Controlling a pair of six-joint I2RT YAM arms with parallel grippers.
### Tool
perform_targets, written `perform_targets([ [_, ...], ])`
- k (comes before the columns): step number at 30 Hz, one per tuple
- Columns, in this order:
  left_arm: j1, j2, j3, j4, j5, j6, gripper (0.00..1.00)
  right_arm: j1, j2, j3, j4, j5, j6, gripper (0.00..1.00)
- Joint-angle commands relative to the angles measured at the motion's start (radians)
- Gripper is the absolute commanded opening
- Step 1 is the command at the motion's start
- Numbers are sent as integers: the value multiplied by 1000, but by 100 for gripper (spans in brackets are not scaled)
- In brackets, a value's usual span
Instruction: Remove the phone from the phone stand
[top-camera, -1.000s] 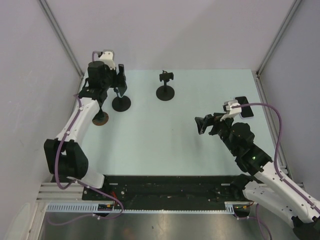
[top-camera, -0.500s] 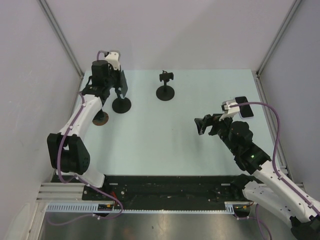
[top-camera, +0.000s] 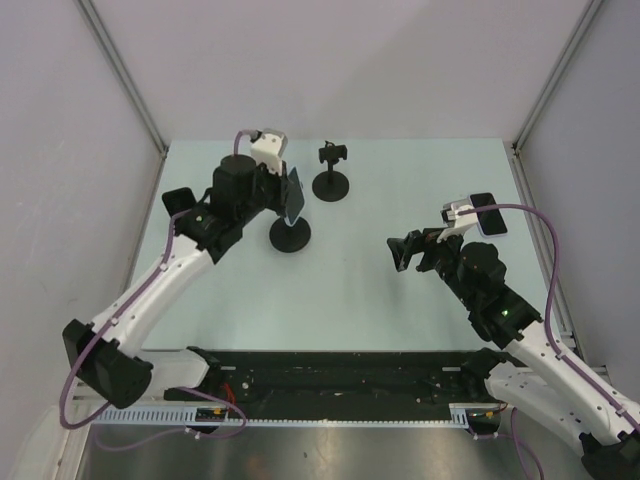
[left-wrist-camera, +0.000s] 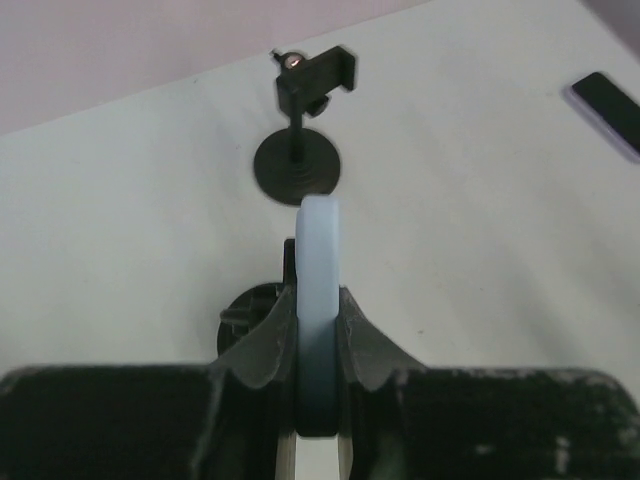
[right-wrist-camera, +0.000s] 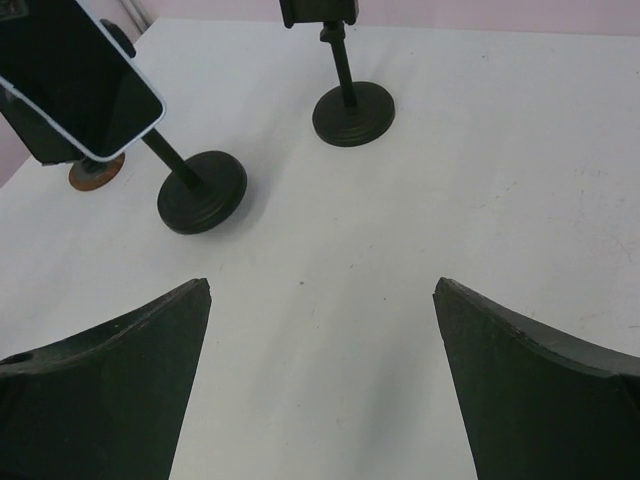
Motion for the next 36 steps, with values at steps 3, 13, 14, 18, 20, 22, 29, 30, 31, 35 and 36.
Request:
perform_targets([
  [3,-242,-134,-73,131,-221,-133,0,-5,-6,-1,32,-8,-14,99],
  [13,-534,-93,-93,129,-573,-288,0,-1,-11,0,29,-20,-26,99],
  [14,-548,-85,-93,129,-581,-306,0,-1,-12,-1,30,-20,-26,99],
  [18,-571,-61,-99,128,-622,-332,0,0,-11,0,29,-26,-31,99],
  [20,-581,-49,-107,129,-640,-343,0,-1,-8,-1,30,-31,-31,99],
  [22,-581,-33,-110,129,-647,-346,0,2,-6,0,32,-37,-32,99],
  [29,-584,-9,-102,129,-587,-345,21,5,-6,0,47,-77,-41,99],
  [30,-585,-7,-99,131,-582,-344,34,6,-6,0,50,-86,-40,99],
  [31,-583,-12,-93,131,-579,-338,41,8,-6,0,53,-91,-41,99],
  [35,-581,-30,-81,129,-573,-314,76,14,-3,5,57,-108,-46,99],
  [36,-581,-35,-78,131,-571,-305,79,20,3,8,55,-115,-46,99],
])
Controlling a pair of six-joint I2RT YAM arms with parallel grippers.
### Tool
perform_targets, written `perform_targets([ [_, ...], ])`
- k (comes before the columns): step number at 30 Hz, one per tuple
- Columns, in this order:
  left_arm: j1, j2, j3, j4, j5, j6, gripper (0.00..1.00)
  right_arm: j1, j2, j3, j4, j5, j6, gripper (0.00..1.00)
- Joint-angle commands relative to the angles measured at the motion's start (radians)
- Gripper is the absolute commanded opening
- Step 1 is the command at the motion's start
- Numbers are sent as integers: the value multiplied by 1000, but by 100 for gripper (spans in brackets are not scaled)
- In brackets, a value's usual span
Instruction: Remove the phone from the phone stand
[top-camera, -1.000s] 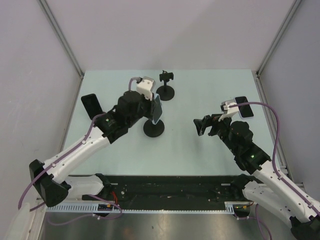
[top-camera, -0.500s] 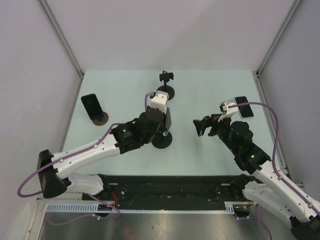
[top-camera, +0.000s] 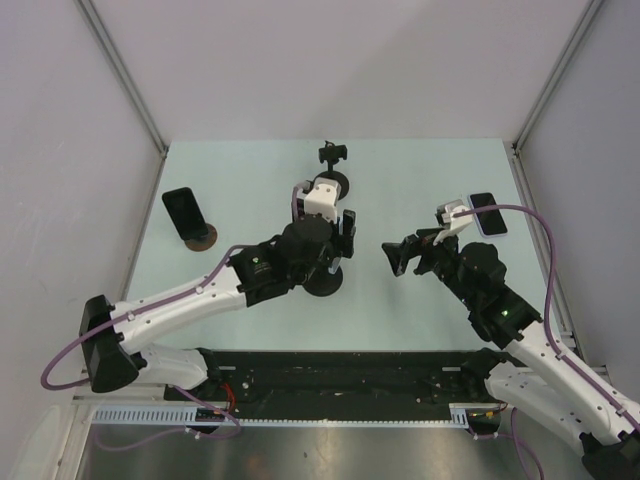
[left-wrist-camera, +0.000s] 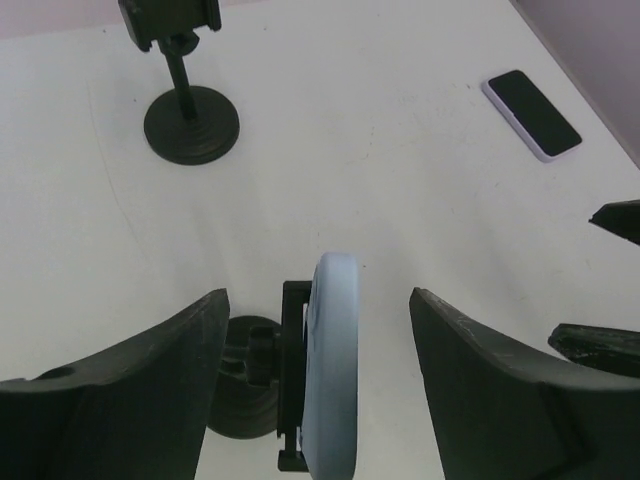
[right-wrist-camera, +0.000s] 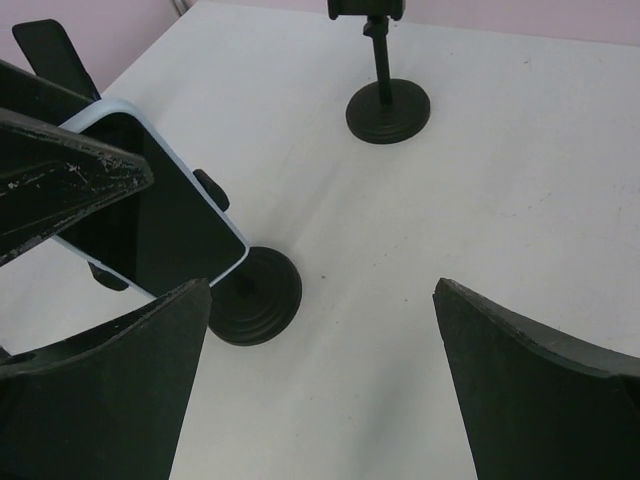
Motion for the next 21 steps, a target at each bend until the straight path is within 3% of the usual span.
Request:
perform_targets([
  [1,1,-49,57,52,-3,15,82,16,5,11,46,-36,-20,99],
  [7,82,-135,46,52,125,59,94,98,47,61,32,1,-35,99],
  [12,257,-242,-18,50,277,65,100,204,99,124,34,94,-41,99],
  [17,439,-413,-127,44,348,68,100,370,188,189,54,218,-58,100],
  [21,507,-522,-201,37,362,105,100,484,293,256,68,395,-63,100],
])
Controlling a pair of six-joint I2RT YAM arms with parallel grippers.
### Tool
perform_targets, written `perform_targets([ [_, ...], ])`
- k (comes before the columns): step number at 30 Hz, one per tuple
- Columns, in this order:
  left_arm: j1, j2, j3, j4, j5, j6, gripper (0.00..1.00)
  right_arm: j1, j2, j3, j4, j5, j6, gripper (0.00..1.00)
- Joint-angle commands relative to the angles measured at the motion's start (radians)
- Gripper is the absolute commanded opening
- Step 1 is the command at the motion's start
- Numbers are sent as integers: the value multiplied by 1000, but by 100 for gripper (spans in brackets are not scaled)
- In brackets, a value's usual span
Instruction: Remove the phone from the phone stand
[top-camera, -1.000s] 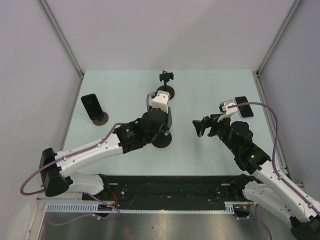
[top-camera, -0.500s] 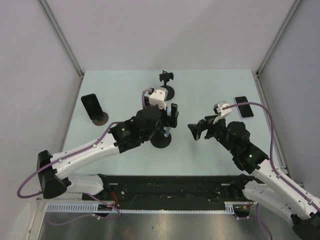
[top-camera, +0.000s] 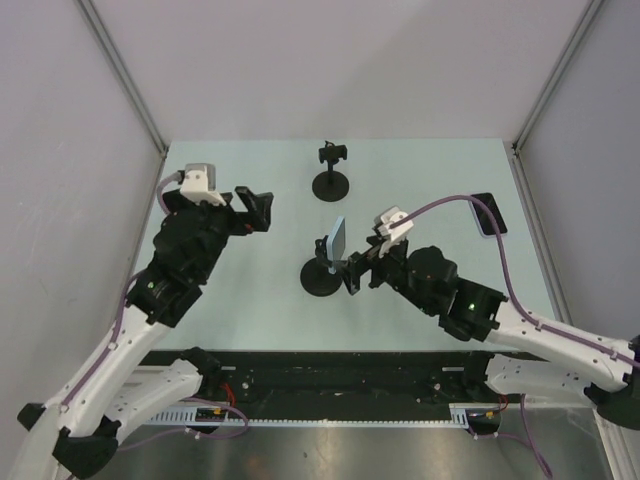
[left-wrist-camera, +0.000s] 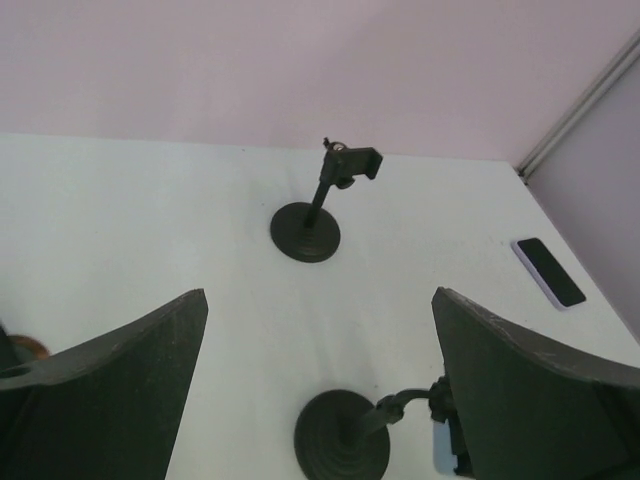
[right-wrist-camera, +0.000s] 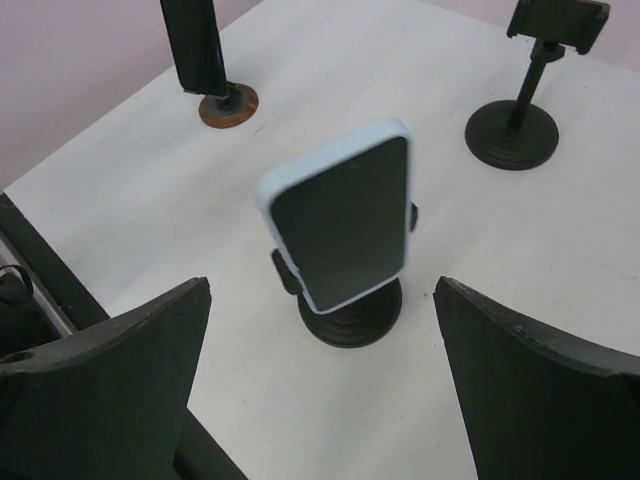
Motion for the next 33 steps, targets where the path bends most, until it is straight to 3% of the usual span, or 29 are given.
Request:
perform_targets([
  [1,56,-92,-82,2,65,63,100,97,99,110,54,222,-16,100],
  [6,66,-142,-150,1,47,132,100,163,227,167,118,366,-25,100],
  [11,69,-138,-185,4,28,186,100,173,310,192,157,489,-19,91],
  [19,81,-66,-196,5,180,292,100,168,388,204,209,535,-42,77],
  [22,83,-46,-202,5,252,347,100,162,387,204,201,509,-42,68],
  [27,81,-6,-205,7,460,433,100,133,345,204,148,440,-37,43],
  [33,78,71,-181,11,643,491,100,64,290,204,80,253,-25,17],
])
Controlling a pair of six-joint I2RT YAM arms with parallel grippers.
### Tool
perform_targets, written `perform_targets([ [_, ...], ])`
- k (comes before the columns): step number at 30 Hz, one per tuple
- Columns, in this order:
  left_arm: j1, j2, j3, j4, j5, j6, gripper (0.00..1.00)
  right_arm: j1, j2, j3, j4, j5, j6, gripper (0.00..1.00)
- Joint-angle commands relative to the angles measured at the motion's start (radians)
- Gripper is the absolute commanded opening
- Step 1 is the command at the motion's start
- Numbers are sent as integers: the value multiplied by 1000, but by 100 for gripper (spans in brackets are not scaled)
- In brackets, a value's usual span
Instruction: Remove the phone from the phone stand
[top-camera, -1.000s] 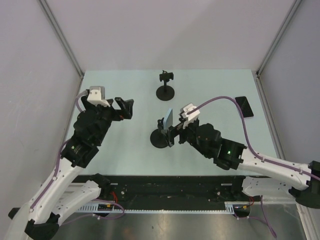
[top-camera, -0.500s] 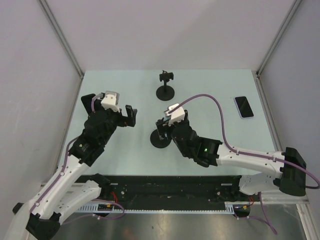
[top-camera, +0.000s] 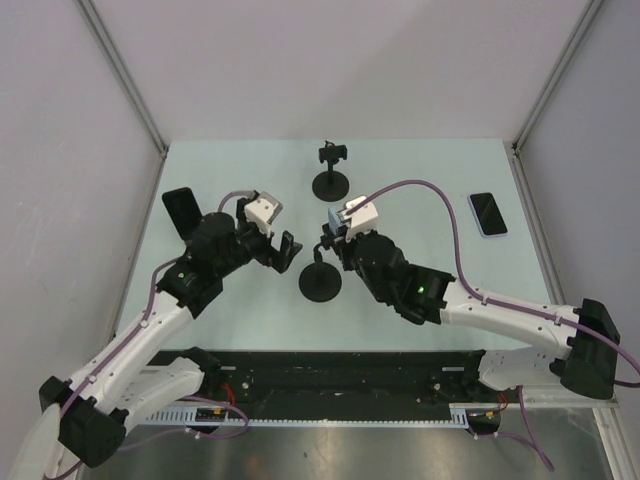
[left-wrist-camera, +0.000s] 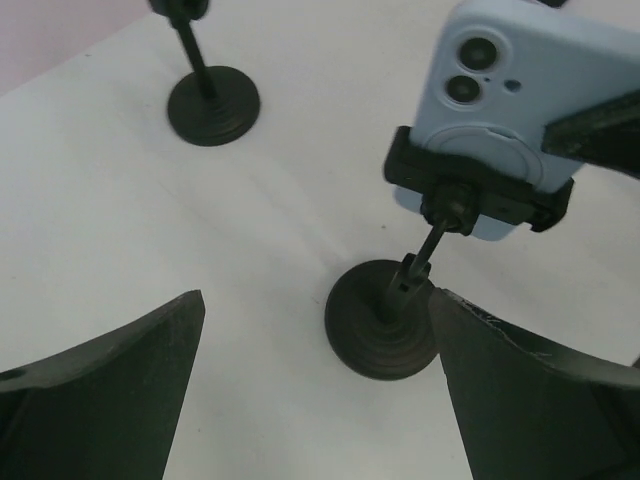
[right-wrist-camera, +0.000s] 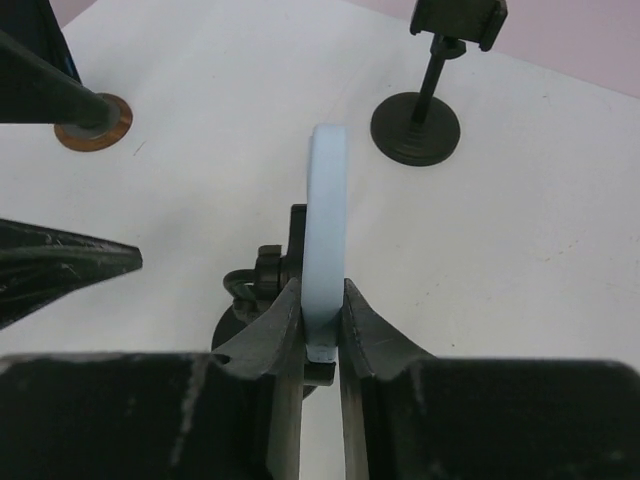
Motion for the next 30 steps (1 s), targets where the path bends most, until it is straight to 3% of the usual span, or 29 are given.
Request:
perform_targets([
  [1,-2,44,28,24,226,111,100,-40,-67,45,-15,-159,6,11],
  [4,-23,90,52,27,260,113,100,-51,-78,45,-23,-210,-5,0],
  [14,-157,202,54,69,101,33,96,-56,-89,34,-23,-270,-16,0],
  [21,-163,196,-13,193,61,-125,81,-63,-118,3,-11,-311,-39,0],
  [25,-175,173,-92,325,41,-154,66,-72,-142,-13,-12,-339,-49,0],
  [30,-190,181,-133,408,64,-151,62,-80,-162,-23,-20,-365,-69,0],
])
